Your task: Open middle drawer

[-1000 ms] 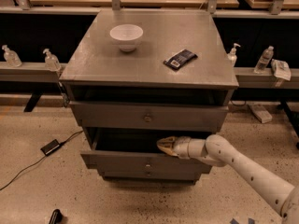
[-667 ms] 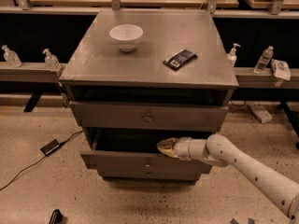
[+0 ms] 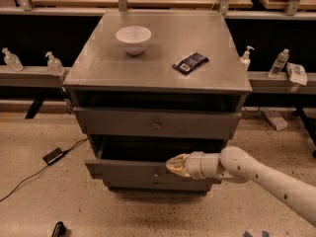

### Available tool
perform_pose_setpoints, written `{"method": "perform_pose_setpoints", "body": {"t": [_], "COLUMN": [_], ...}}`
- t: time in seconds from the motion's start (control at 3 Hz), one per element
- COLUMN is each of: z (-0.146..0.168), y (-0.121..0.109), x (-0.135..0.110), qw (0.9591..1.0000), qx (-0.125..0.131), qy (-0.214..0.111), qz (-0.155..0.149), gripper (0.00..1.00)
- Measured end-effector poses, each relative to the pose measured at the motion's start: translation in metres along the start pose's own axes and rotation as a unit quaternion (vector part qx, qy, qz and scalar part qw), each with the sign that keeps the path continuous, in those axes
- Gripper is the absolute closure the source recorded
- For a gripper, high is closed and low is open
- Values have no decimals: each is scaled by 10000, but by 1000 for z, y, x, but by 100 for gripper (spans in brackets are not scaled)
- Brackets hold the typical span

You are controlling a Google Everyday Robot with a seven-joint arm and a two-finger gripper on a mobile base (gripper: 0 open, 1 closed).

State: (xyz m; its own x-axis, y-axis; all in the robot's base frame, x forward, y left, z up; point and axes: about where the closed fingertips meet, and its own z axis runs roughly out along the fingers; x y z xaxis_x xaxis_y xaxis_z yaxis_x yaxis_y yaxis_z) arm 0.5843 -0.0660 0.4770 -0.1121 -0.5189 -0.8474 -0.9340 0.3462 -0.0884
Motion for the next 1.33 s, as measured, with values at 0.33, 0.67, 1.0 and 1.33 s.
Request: {"method": "perform_pose_setpoints", "body": {"t": [0.33,0.67,1.0,1.33], "z": [-1,5,11,18], "y": [3,-14,-33,-52], "x": [1,3,3,5], "qw": [9994,9978,9966,9956], "qx": [108,173,197,185], "qy": [294,551,663,750], "qz": [-117,-328,-449,-526], "gripper": [100,100,100,100]}}
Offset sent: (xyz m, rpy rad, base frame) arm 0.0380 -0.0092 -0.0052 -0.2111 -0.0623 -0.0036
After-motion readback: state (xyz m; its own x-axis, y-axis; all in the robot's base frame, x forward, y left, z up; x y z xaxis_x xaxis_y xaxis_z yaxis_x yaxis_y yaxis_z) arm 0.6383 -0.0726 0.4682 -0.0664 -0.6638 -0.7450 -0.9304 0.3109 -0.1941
